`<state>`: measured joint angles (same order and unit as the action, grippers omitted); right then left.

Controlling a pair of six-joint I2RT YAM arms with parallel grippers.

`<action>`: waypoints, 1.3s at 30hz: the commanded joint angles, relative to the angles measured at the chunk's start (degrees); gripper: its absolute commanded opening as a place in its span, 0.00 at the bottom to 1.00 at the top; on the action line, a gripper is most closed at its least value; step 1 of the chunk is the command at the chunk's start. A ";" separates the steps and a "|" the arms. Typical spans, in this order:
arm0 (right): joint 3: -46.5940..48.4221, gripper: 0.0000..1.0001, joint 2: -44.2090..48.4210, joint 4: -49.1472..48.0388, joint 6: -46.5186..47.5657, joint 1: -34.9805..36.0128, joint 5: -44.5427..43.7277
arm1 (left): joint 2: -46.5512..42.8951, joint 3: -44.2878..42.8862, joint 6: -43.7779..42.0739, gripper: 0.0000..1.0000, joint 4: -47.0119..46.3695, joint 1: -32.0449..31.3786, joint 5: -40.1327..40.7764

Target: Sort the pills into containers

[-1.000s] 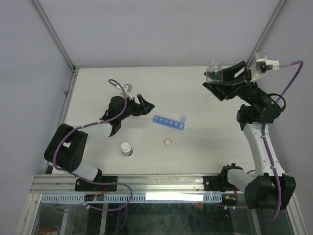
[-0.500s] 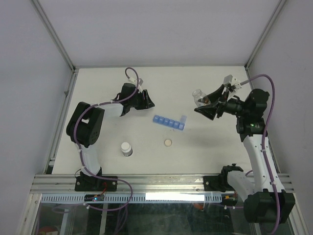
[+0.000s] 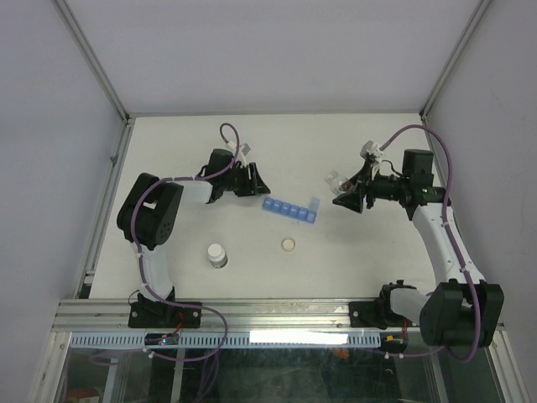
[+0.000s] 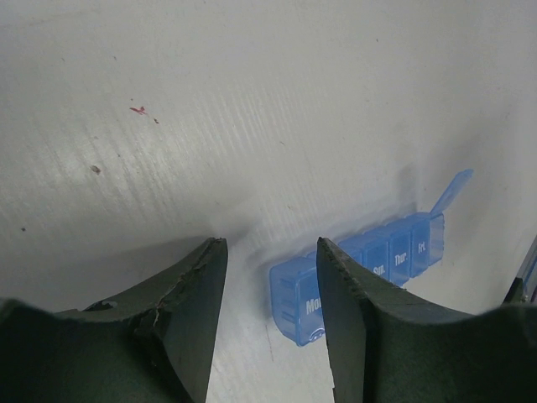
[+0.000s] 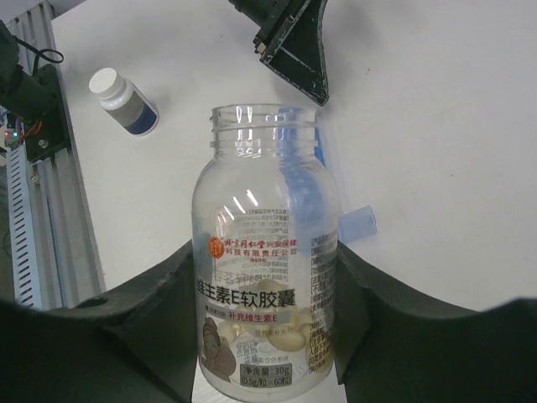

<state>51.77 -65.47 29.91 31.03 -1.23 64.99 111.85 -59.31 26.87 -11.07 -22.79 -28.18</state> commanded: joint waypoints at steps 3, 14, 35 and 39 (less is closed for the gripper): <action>1.58 0.00 -0.21 0.83 3.69 0.62 -0.89 | -2.59 2.81 1.87 0.49 -2.96 -0.56 -5.86; 0.85 0.00 0.39 4.50 12.80 0.92 -4.51 | -9.21 12.01 6.08 0.48 -12.07 -3.29 -9.44; -0.61 0.00 -2.77 -31.77 -27.39 0.93 0.07 | -36.75 26.40 6.68 0.51 -16.89 -4.00 -1.96; -0.60 0.00 -1.17 -24.61 -18.39 3.77 -2.06 | -34.12 25.68 6.69 0.32 -12.56 -8.94 3.22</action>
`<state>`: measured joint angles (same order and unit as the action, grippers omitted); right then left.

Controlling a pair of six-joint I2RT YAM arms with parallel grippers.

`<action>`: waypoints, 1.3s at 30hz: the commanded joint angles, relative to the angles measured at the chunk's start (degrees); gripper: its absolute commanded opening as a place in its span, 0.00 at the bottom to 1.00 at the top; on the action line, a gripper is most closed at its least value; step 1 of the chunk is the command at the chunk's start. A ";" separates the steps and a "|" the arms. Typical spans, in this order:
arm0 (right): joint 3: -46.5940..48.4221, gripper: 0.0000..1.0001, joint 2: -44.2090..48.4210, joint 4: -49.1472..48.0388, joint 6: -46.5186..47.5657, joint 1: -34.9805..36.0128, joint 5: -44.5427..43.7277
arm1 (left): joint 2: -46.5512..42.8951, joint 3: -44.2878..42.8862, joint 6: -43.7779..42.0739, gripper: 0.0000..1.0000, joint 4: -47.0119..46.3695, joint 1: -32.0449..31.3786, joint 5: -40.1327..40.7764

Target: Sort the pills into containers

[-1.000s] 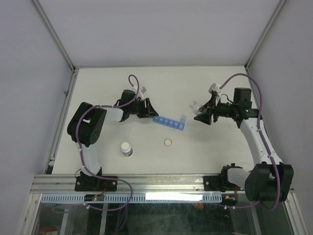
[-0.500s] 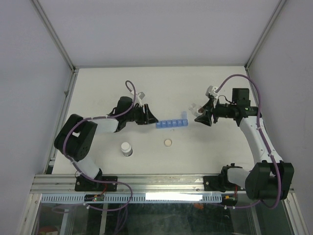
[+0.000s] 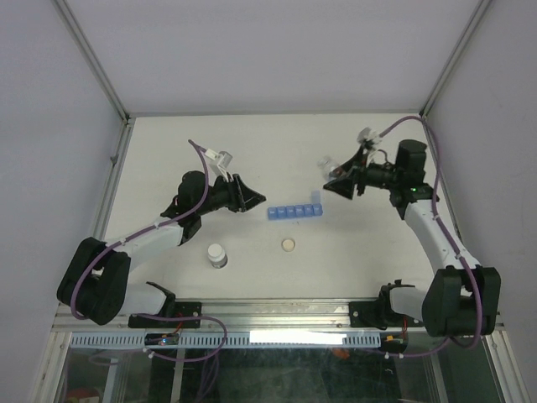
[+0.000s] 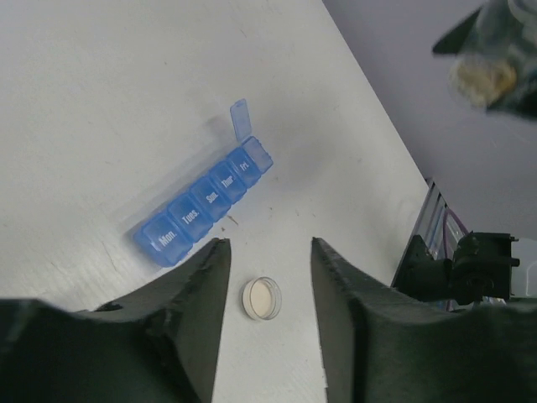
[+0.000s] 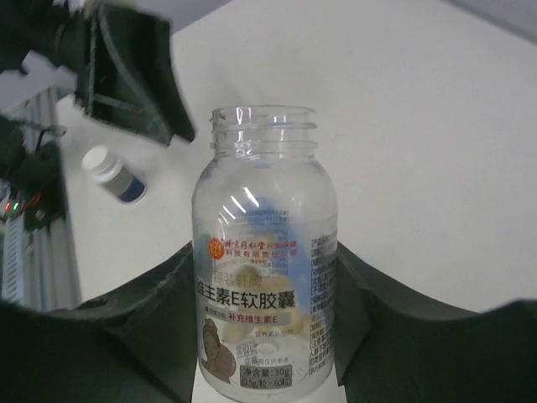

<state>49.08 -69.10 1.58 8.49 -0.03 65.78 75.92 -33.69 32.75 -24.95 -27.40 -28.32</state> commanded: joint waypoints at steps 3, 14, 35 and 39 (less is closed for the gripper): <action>0.55 0.00 3.71 2.46 3.90 3.14 -2.11 | 5.37 -3.28 -1.60 0.22 6.62 -7.26 6.77; -2.00 0.00 5.03 -0.77 -0.23 0.96 2.41 | 15.97 -9.58 -5.13 0.21 13.05 -7.93 7.51; 3.37 0.00 6.85 13.31 13.34 -1.77 -3.84 | 22.01 -16.91 -9.27 0.24 17.48 -5.87 8.35; 2.42 0.00 5.69 15.07 13.21 -2.15 2.27 | 14.65 -13.00 -8.87 0.26 15.80 -5.91 5.23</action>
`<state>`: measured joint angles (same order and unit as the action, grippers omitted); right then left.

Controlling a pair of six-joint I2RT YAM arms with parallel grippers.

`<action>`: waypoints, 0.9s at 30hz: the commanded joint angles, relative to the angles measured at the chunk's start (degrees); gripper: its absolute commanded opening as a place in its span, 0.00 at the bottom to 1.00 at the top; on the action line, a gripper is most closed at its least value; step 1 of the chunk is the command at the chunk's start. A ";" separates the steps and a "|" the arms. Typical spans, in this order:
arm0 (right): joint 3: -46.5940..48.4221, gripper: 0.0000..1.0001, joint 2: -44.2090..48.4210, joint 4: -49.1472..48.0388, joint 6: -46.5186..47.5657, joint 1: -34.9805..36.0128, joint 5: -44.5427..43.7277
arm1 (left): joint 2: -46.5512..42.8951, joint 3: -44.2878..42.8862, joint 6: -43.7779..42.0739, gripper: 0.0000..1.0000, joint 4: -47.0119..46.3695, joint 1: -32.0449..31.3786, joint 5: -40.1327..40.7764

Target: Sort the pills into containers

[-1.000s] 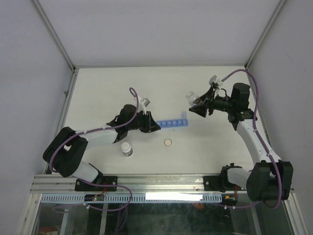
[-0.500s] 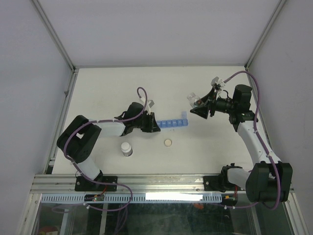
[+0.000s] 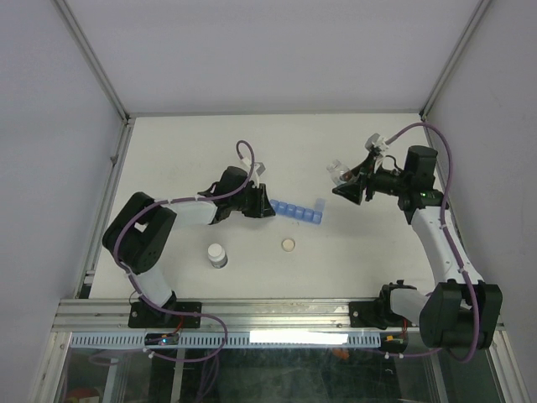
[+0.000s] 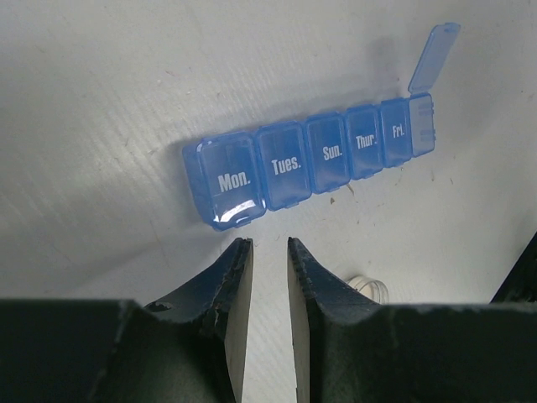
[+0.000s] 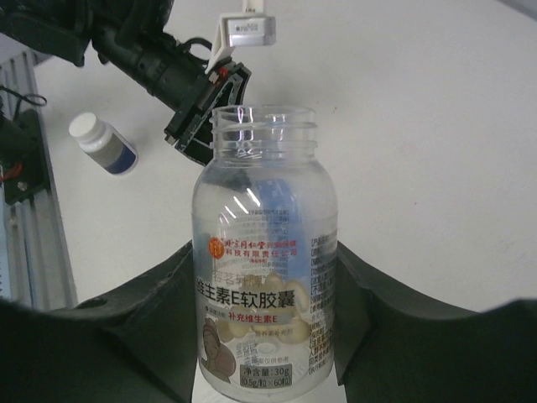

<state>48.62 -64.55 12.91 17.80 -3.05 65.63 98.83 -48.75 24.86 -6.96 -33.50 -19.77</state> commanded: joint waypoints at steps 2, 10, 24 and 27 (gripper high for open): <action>3.76 0.00 1.19 10.81 10.80 8.13 -15.74 | -13.25 5.56 -0.71 0.27 -5.39 0.19 -4.49; 4.87 0.00 -4.18 22.79 22.97 7.95 -16.68 | -30.39 20.88 -0.06 0.69 -24.44 0.55 -5.36; 4.05 0.00 -17.54 22.87 29.89 12.40 -27.33 | -50.33 23.76 -3.17 0.99 -13.93 2.60 -0.18; 4.33 0.00 -19.27 22.77 29.90 13.11 -28.04 | -55.10 25.67 -4.82 0.99 -12.45 2.19 3.73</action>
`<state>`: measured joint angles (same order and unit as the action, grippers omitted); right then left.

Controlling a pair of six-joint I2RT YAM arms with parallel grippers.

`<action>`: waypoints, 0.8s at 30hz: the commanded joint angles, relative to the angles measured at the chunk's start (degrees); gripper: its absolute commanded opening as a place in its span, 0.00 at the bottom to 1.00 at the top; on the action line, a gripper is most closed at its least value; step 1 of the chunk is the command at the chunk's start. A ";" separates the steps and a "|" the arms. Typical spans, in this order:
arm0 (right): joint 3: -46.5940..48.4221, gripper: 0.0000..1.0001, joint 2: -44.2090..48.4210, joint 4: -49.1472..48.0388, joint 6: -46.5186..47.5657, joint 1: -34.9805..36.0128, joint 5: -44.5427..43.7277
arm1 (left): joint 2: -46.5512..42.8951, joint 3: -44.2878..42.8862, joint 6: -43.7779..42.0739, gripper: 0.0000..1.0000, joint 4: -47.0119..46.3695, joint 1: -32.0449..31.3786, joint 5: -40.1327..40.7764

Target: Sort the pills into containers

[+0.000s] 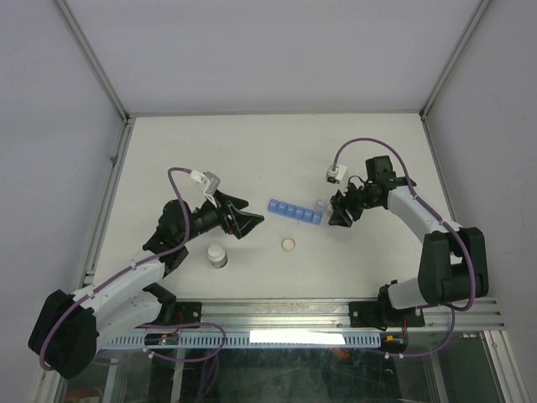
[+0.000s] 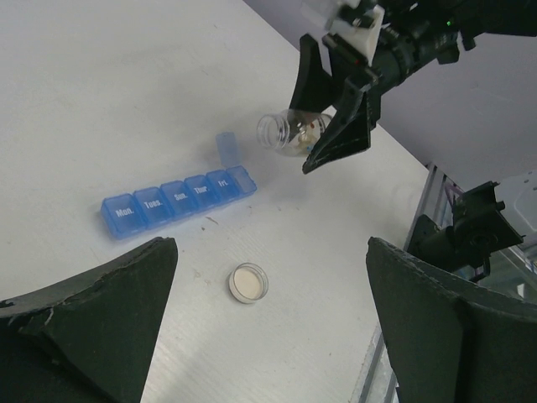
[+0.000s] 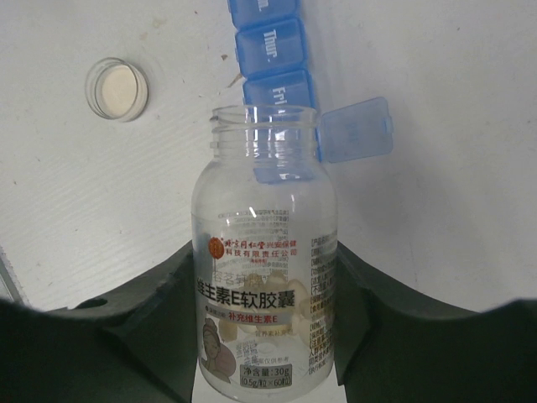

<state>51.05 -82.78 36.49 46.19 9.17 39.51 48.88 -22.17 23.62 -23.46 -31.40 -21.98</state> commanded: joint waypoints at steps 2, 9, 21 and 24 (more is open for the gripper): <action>2.19 0.00 -1.81 -0.81 1.59 1.50 -3.01 | -6.78 2.29 -4.31 0.99 1.23 0.02 7.92; 2.39 0.00 -3.39 -0.66 1.15 3.37 -5.87 | -7.41 6.33 -5.72 0.99 -3.33 0.02 5.81; 3.26 0.00 -4.57 0.10 -0.22 5.47 -10.46 | -7.94 6.70 -5.42 0.99 -3.52 0.02 4.92; 3.66 0.00 -4.68 0.67 -0.29 6.06 -11.41 | -7.68 6.57 -5.42 0.99 -3.35 0.05 4.96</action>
<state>51.86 -87.22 37.10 46.39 14.31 29.89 41.71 -15.57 19.66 -23.62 -31.44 -16.56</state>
